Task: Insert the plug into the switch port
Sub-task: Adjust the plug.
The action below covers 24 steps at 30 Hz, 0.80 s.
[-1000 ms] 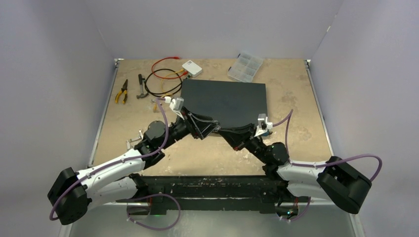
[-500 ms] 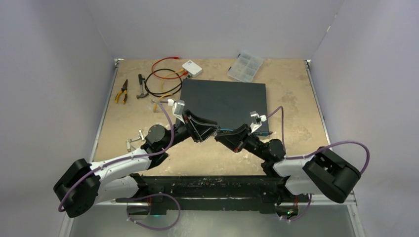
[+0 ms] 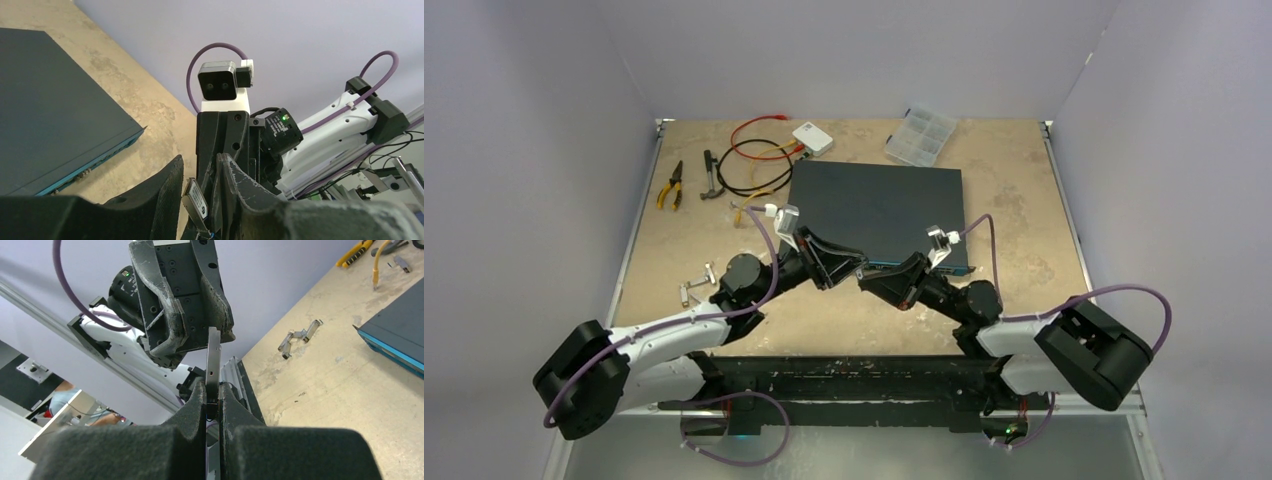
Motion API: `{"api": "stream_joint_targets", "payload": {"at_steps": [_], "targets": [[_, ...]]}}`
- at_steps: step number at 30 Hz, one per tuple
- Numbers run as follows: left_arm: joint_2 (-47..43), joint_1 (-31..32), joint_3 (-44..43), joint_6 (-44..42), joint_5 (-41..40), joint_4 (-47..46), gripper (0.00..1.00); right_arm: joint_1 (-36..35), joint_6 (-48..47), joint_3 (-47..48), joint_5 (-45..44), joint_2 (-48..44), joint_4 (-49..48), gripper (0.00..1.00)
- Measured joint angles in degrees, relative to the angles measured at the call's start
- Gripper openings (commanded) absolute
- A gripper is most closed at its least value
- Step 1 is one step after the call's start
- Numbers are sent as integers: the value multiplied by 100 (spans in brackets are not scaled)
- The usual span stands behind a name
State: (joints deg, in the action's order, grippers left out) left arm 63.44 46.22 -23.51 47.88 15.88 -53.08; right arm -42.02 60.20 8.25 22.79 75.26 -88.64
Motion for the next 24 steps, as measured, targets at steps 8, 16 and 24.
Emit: {"api": "stream_joint_targets", "payload": {"at_steps": [8,16,24], "targets": [[-57,63,-2,105,55,-94,42,17,-90,0,46,-229,50,0],[-232,85,-4,101,-22,210,41,42,-92,0,46,-232,52,0],[-90,85,-9,122,87,151,19,46,-85,0,81,-201,42,0]]}}
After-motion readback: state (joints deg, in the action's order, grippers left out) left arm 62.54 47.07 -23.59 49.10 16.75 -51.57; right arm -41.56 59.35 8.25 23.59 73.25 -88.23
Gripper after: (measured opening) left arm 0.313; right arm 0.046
